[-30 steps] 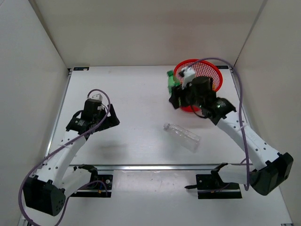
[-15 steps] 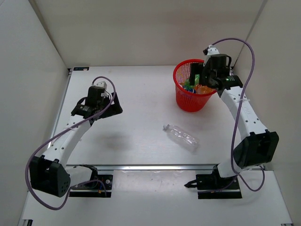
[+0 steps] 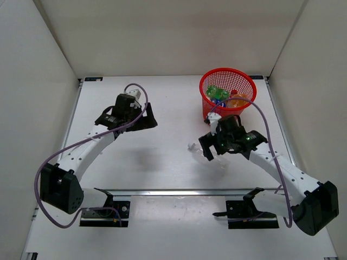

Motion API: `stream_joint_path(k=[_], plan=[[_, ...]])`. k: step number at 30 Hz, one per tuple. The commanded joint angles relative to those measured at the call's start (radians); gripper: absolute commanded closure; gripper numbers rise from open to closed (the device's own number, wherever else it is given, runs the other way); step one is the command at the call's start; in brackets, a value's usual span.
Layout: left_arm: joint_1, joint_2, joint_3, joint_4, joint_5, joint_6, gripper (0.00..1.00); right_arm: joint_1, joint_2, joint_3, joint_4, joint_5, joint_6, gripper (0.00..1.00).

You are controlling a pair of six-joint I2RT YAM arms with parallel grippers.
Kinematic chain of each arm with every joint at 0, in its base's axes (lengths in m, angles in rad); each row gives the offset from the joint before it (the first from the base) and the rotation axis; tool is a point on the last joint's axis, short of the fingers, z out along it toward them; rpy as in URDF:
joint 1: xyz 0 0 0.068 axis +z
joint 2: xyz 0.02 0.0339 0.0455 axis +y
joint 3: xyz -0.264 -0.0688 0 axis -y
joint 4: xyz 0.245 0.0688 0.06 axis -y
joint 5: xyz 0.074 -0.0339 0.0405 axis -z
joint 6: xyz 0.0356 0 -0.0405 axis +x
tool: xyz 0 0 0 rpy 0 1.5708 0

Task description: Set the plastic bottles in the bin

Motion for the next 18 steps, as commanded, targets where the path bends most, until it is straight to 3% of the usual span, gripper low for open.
stream_joint_path(k=[1,9,12,14,15,16,18], plan=[[-0.060,0.023,-0.004,0.028,0.043,-0.028,0.01,0.012,0.013,-0.108,0.016,-0.009,0.014,0.01],[-0.079,-0.010,-0.110,0.043,0.049,-0.065,0.01,0.027,0.093,-0.279,0.208,-0.032,0.033,0.05],[-0.062,-0.047,-0.148,0.014,0.014,-0.052,0.01,0.047,0.131,-0.268,0.237,-0.023,0.060,0.24],[-0.051,-0.072,-0.170,0.000,-0.012,-0.042,0.02,0.064,0.145,-0.235,0.232,-0.003,0.062,0.43],[-0.036,-0.090,-0.177,-0.016,-0.017,-0.034,0.01,0.070,0.139,-0.198,0.223,0.023,0.054,0.60],[-0.017,-0.101,-0.182,-0.038,-0.026,-0.028,0.01,0.085,0.133,-0.186,0.226,0.055,0.046,0.68],[0.021,-0.131,-0.197,-0.043,-0.027,-0.017,0.01,0.107,0.115,-0.060,0.187,0.140,0.052,0.70]])
